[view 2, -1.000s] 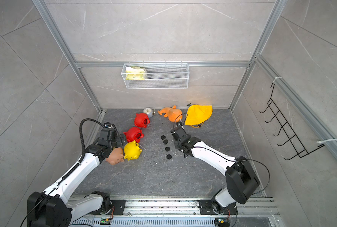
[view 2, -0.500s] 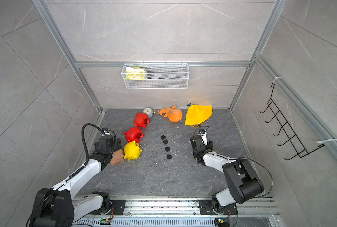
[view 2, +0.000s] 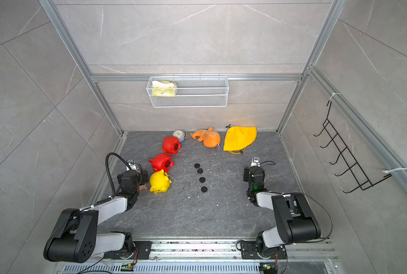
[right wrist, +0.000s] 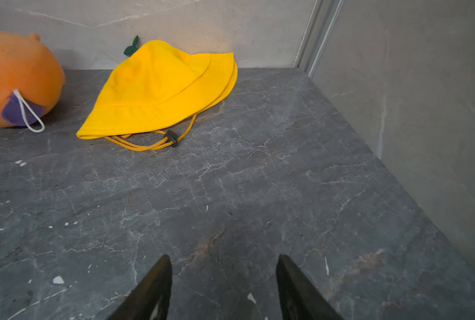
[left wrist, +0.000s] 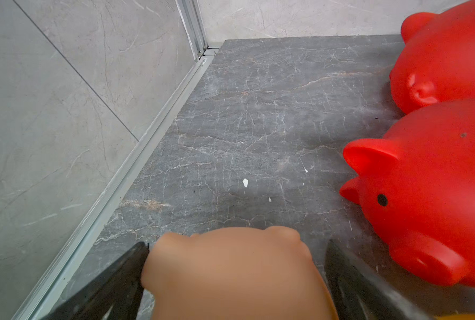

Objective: Open piggy banks
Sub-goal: Reset both arms

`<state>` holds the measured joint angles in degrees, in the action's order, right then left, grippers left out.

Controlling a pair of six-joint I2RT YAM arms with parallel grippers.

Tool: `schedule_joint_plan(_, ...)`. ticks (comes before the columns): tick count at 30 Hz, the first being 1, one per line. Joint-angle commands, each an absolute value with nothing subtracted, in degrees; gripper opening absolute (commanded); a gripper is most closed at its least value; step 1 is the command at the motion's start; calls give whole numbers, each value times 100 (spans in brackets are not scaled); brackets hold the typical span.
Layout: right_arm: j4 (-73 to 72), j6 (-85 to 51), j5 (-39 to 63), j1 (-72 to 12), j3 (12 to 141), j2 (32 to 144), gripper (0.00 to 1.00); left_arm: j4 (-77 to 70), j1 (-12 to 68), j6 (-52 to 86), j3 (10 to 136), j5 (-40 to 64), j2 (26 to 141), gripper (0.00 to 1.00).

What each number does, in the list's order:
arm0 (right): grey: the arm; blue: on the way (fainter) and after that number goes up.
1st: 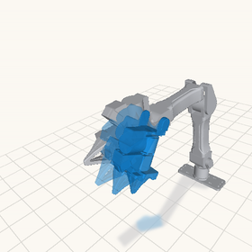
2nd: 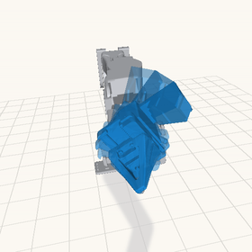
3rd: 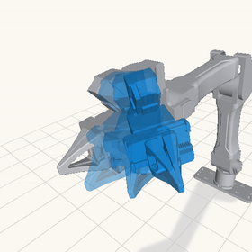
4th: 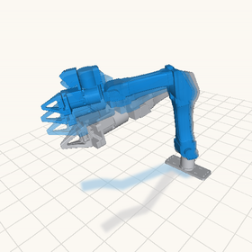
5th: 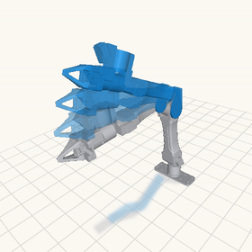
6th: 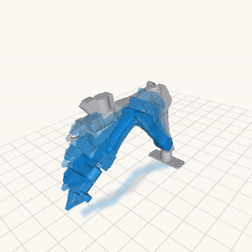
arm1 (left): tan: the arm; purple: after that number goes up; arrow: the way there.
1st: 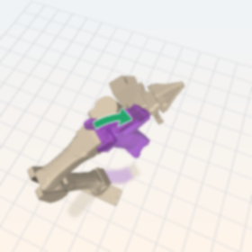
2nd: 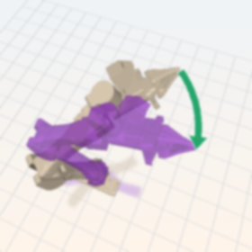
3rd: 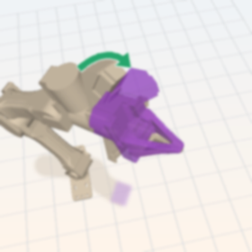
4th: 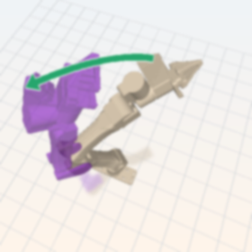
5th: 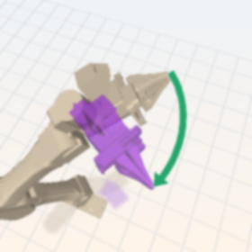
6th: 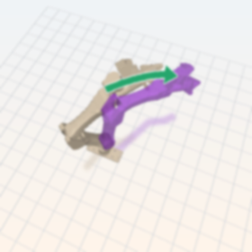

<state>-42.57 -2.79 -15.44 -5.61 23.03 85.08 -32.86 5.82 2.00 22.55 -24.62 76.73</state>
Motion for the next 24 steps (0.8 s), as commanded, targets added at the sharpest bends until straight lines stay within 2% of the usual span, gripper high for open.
schedule_joint_plan(1, -5262, -248, -892, -536, 1940, 8686, 66, -4013, 466, -77, 2259, -2027, 7955, 99)
schedule_joint_plan(3, -5197, -265, -901, -537, 1926, 8657, 69, -5249, 382, -116, 1925, -2074, 8412, 99)
schedule_joint_plan(5, -5286, -270, -897, -536, 1924, 8687, 72, -4728, 262, 78, 1975, -1890, 8241, 100)
schedule_joint_plan(8, -5262, -212, -791, -531, 1918, 8681, 77, -5067, 189, 122, 1906, -1818, 8459, 99)
schedule_joint_plan(10, -5253, -181, -764, -541, 1928, 8688, 77, -5810, 195, -54, 1767, -1838, 8781, 99)
schedule_joint_plan(11, -5249, -183, -763, -536, 1933, 8684, 77, -5310, 211, 61, 1831, -1783, 8599, 99)
schedule_joint_plan(13, -5239, -169, -770, -536, 1934, 8684, 78, -5612, 202, 6, 1803, -1824, 8721, 99)
schedule_joint_plan(14, -5237, -161, -766, -536, 1949, 8691, 96, -5466, 202, 13, 1861, -1794, 8699, 99)
schedule_joint_plan(15, -5227, -141, -772, -536, 1957, 8692, 99, -5175, 189, 73, 1916, -1770, 8612, 99)
schedule_joint_plan(24, -5233, -128, -788, -549, 1951, 8684, 100, -5282, 141, 73, 1898, -1738, 8641, 100)
